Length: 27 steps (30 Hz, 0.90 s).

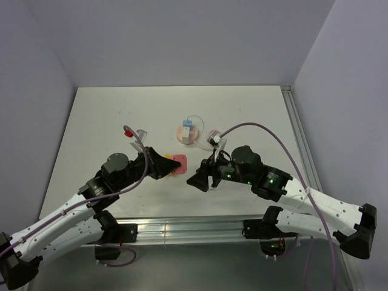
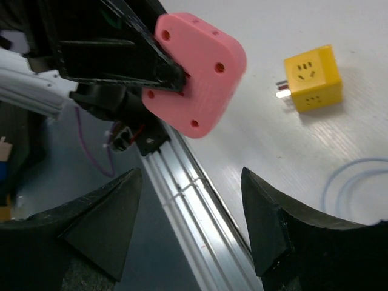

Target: Insert the plug

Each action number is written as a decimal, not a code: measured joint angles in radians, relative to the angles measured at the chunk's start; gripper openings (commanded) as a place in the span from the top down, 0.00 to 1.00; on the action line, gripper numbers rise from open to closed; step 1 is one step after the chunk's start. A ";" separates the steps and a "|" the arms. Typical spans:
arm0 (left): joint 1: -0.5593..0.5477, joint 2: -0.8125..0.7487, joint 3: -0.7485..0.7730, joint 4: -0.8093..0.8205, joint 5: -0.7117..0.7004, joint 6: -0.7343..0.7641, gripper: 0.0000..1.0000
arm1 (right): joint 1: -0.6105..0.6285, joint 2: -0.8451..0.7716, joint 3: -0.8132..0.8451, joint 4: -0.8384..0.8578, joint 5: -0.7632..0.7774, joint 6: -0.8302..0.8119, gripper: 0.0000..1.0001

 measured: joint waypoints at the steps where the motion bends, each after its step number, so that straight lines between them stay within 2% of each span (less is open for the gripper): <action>1: 0.000 -0.005 -0.006 0.011 0.014 -0.001 1.00 | 0.000 0.001 0.000 0.016 -0.021 0.008 0.28; 7: 0.000 -0.042 -0.039 0.074 0.082 -0.008 1.00 | -0.001 0.018 0.000 0.095 -0.095 0.032 0.36; 17: 0.000 -0.080 -0.066 0.177 0.206 -0.008 1.00 | -0.028 0.045 -0.002 0.184 -0.203 0.047 0.40; 20: 0.000 -0.061 -0.069 0.219 0.255 -0.008 1.00 | -0.033 0.054 -0.005 0.225 -0.251 0.051 0.56; 21: 0.000 -0.058 -0.071 0.227 0.266 -0.008 0.99 | -0.033 0.057 -0.005 0.237 -0.265 0.051 0.76; 23: 0.003 -0.059 -0.078 0.246 0.293 0.012 1.00 | -0.042 0.057 -0.007 0.244 -0.301 0.079 0.97; 25: 0.005 -0.071 -0.080 0.266 0.319 0.027 1.00 | -0.050 0.052 -0.008 0.262 -0.346 0.099 1.00; 27: 0.004 -0.077 -0.079 0.279 0.333 0.034 0.78 | -0.050 0.043 -0.008 0.275 -0.366 0.097 1.00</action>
